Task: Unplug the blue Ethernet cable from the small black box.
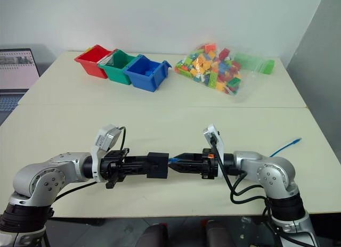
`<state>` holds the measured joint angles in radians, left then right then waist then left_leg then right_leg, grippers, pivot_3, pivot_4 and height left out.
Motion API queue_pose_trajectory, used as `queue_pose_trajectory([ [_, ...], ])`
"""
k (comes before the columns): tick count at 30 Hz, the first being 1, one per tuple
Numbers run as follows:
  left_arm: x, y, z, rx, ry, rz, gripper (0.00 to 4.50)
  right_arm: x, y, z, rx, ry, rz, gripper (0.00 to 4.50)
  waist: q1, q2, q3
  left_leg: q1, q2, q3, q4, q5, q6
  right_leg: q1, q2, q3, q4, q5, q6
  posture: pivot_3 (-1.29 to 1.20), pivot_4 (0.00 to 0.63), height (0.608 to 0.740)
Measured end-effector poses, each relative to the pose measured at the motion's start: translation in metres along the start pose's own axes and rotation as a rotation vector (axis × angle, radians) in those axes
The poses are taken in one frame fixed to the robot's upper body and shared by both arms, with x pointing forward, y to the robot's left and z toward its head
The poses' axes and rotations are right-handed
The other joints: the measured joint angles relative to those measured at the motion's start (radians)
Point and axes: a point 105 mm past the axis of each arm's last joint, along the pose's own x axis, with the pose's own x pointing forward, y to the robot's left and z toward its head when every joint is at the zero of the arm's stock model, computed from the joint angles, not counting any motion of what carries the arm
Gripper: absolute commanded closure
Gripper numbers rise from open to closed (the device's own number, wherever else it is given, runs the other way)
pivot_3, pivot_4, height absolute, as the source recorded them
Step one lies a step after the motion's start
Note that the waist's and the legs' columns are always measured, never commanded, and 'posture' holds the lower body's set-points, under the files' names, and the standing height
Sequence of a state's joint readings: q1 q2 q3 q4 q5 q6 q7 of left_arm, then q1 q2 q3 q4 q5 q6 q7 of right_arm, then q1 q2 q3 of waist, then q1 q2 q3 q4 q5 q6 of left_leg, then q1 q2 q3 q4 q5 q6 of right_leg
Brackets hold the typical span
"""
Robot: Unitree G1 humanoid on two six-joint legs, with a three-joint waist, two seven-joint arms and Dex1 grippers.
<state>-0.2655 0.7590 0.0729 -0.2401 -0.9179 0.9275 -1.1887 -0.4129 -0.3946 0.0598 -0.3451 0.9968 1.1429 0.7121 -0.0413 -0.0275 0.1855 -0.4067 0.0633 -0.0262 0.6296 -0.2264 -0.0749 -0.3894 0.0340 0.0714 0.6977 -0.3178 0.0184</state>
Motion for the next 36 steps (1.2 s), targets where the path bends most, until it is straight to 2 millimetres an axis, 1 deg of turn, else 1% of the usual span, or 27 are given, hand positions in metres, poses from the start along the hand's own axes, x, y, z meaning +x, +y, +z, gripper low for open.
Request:
queue_pose_trajectory([
  [1, -0.0001, 0.0000, -0.0002, -0.001, 0.000, 0.000, 3.72, 0.0000, 0.0000, 0.0000, 0.000, 0.000, 0.000, 3.64, 0.000, 0.000, 0.000, 0.000, 0.000, 0.000, 0.000, 0.000, 0.000, 0.000, 0.000, 0.000, 0.000, 0.000, 0.000, 0.00, 0.150, 0.740],
  [2, -0.0001, 0.0001, -0.0005, -0.001, 0.000, 0.001, 3.72, 0.0000, 0.0003, 0.0000, 0.002, 0.000, 0.002, 3.98, 0.000, 0.000, 0.000, 0.000, 0.000, 0.000, 0.000, 0.000, 0.000, 0.000, 0.000, 0.000, 0.000, 0.000, 0.000, 0.00, 0.150, 0.740],
  [4, -0.0002, 0.0002, -0.0007, -0.003, 0.000, 0.002, 3.72, -0.0003, 0.0010, 0.0000, 0.003, 0.000, 0.008, 4.27, 0.000, 0.000, 0.000, 0.000, 0.000, 0.000, 0.000, 0.000, 0.000, 0.000, 0.000, 0.000, 0.000, 0.000, 0.000, 0.00, 0.150, 0.740],
  [18, -0.0008, -0.0003, -0.0054, -0.013, -0.001, 0.003, 3.72, -0.0034, -0.0006, -0.0017, 0.030, 0.024, 0.012, 4.32, 0.000, 0.000, 0.000, 0.000, 0.000, 0.000, 0.000, 0.000, 0.000, 0.000, 0.000, 0.000, 0.000, 0.000, 0.000, 0.00, 0.150, 0.740],
  [20, -0.0014, 0.0000, -0.0065, -0.015, -0.003, 0.006, 3.72, -0.0053, -0.0015, -0.0025, 0.036, 0.029, 0.014, 4.50, 0.000, 0.000, 0.000, 0.000, 0.000, 0.000, 0.000, 0.000, 0.000, 0.000, 0.000, 0.000, 0.000, 0.000, 0.000, 0.00, 0.150, 0.740],
  [29, -0.0024, 0.0026, -0.0077, -0.011, -0.024, 0.037, 3.72, -0.0078, -0.0078, -0.0040, 0.029, 0.011, 0.008, 4.50, 0.000, 0.000, 0.000, 0.000, 0.000, 0.000, 0.000, 0.000, 0.000, 0.000, 0.000, 0.000, 0.000, 0.000, 0.000, 0.00, 0.150, 0.740],
  [33, -0.0037, 0.0007, -0.0082, -0.012, -0.027, 0.039, 3.72, -0.0061, -0.0038, -0.0038, 0.013, 0.014, 0.019, 4.50, 0.000, 0.000, 0.000, 0.000, 0.000, 0.000, 0.000, 0.000, 0.000, 0.000, 0.000, 0.000, 0.000, 0.000, 0.000, 0.00, 0.150, 0.740],
  [35, -0.0045, -0.0010, -0.0072, -0.004, -0.020, 0.039, 3.72, -0.0056, -0.0017, -0.0035, 0.010, 0.014, 0.026, 3.80, 0.000, 0.000, 0.000, 0.000, 0.000, 0.000, 0.000, 0.000, 0.000, 0.000, 0.000, 0.000, 0.000, 0.000, 0.000, 0.00, 0.150, 0.740],
  [36, -0.0061, -0.0015, -0.0064, 0.000, -0.015, 0.043, 3.72, -0.0065, -0.0016, -0.0032, 0.008, 0.012, 0.023, 3.64, 0.000, 0.000, 0.000, 0.000, 0.000, 0.000, 0.000, 0.000, 0.000, 0.000, 0.000, 0.000, 0.000, 0.000, 0.000, 0.00, 0.150, 0.740],
])
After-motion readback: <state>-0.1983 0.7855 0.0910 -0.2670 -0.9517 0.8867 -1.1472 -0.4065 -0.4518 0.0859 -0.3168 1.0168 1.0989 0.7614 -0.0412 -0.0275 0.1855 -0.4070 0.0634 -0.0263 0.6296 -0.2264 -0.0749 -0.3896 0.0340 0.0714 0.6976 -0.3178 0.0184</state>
